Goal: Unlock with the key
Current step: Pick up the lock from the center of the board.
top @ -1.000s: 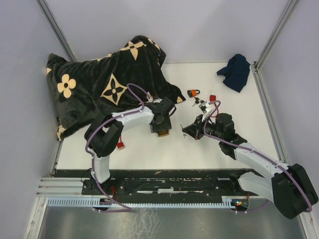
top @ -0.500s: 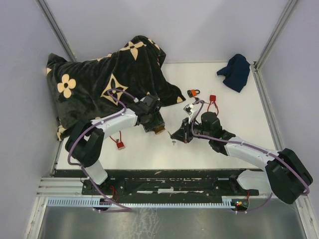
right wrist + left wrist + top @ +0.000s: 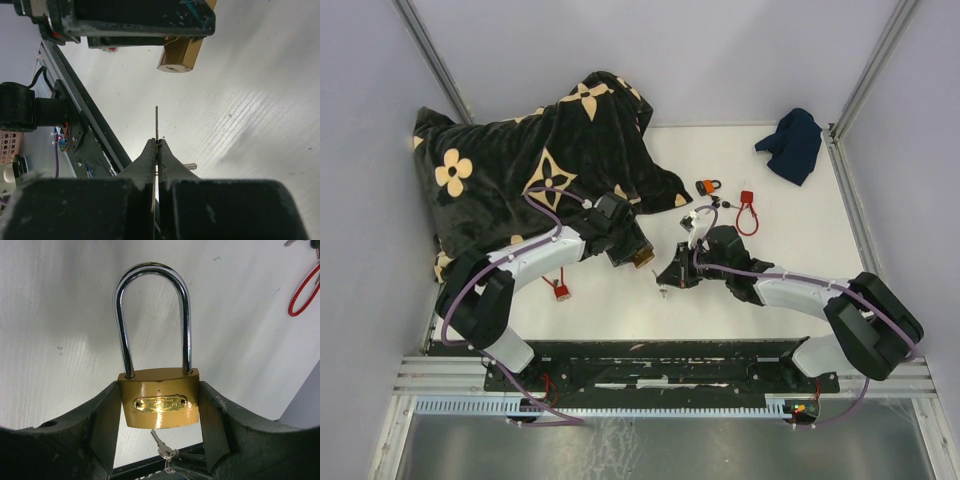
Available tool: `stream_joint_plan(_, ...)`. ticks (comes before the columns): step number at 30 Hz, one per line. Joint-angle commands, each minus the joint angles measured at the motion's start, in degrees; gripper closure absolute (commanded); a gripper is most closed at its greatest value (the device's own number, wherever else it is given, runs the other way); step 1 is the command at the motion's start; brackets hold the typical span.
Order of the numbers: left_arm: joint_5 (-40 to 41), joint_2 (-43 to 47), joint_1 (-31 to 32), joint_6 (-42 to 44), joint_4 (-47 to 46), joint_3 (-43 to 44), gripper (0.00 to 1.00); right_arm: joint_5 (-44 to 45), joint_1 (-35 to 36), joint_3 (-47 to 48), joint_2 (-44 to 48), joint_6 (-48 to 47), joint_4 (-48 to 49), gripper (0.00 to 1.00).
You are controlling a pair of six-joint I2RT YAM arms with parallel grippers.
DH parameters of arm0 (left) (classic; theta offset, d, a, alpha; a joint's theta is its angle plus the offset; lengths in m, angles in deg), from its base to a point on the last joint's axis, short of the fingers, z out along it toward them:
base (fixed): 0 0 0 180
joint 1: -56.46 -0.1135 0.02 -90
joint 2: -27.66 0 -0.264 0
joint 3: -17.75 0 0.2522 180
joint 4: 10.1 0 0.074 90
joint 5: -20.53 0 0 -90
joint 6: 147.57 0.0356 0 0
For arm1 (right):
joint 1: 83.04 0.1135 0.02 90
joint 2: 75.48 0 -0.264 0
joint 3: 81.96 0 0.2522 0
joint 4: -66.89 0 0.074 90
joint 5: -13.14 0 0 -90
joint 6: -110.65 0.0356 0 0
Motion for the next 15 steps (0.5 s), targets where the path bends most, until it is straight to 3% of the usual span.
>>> stream_joint_plan(1, -2.3, 4.0, -0.2, -3.2, -6.1, -0.2, 0.97, 1.9, 0.1, 3.4, -1.2, 2.7, 3.8, 0.98)
stream_joint_plan(15, -3.2, 5.5, -0.2, -3.6, -8.0, -2.0, 0.97, 3.8, 0.2, 5.0, -3.9, 4.7, 3.3, 0.98)
